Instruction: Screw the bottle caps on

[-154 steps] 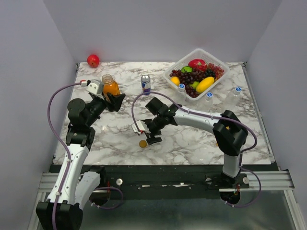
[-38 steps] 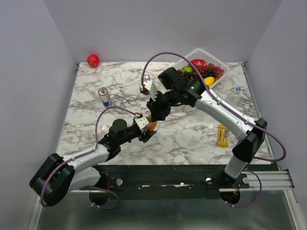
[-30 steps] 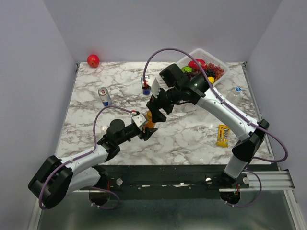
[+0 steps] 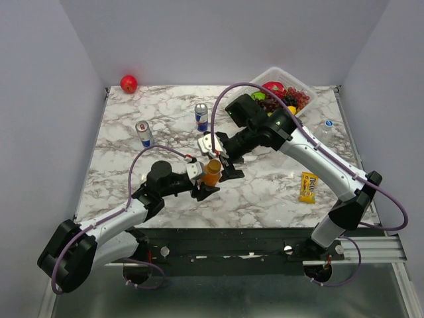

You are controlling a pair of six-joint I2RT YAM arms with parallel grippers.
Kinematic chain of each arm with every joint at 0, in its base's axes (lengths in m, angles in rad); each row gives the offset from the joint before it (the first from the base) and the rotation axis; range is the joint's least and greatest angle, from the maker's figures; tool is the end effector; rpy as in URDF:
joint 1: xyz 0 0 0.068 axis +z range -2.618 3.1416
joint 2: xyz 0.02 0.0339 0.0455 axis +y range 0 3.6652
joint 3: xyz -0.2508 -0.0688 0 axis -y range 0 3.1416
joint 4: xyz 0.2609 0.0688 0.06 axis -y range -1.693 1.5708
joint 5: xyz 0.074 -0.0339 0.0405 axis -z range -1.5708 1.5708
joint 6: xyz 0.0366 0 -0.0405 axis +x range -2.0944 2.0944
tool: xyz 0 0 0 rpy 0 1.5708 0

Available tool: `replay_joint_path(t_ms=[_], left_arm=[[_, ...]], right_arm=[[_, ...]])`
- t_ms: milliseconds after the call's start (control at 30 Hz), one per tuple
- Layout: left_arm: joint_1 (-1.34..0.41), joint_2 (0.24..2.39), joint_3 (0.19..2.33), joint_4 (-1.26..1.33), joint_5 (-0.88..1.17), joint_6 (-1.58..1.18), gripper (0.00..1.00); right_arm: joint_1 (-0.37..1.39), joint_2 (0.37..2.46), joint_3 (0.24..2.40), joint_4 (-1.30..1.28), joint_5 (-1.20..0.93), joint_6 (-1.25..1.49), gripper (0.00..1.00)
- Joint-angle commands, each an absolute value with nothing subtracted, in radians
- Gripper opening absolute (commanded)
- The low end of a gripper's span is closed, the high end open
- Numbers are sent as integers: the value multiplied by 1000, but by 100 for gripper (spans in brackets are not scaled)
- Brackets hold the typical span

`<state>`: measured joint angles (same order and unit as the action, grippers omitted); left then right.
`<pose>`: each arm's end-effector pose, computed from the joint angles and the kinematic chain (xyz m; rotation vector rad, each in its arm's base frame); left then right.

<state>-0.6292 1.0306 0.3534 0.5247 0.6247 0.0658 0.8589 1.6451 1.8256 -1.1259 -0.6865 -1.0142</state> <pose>0.1769 -0.1553 0.1961 1.0361 1.4581 -0.9459 0.2074 0.2759 0.3865 -2.0647 1.1800 0.7825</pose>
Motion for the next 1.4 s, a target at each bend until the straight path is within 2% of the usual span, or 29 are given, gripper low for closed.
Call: replay_joint_path(t_ms=[0, 333, 833, 1000, 1200, 1367], left_arm=[[-615, 1019, 397, 518, 647, 52, 0], [-569, 1025, 407, 563, 623, -75, 0], [-462, 1029, 416, 600, 597, -123, 0], [-463, 1025, 416, 519, 707, -6, 0], [-476, 1046, 480, 322, 831, 135, 0], [-491, 1057, 520, 285, 848, 163, 0]], right_arm=[[868, 1658, 1838, -1195, -706, -1069, 99], [870, 1602, 1746, -1180, -638, -1062, 99], [867, 1483, 1572, -1158, -479, -964, 99], [723, 1514, 1731, -1085, -693, -711, 97], [726, 1561, 1787, -994, -745, -821, 99], [727, 1624, 1848, -1025, -905, -873, 100]])
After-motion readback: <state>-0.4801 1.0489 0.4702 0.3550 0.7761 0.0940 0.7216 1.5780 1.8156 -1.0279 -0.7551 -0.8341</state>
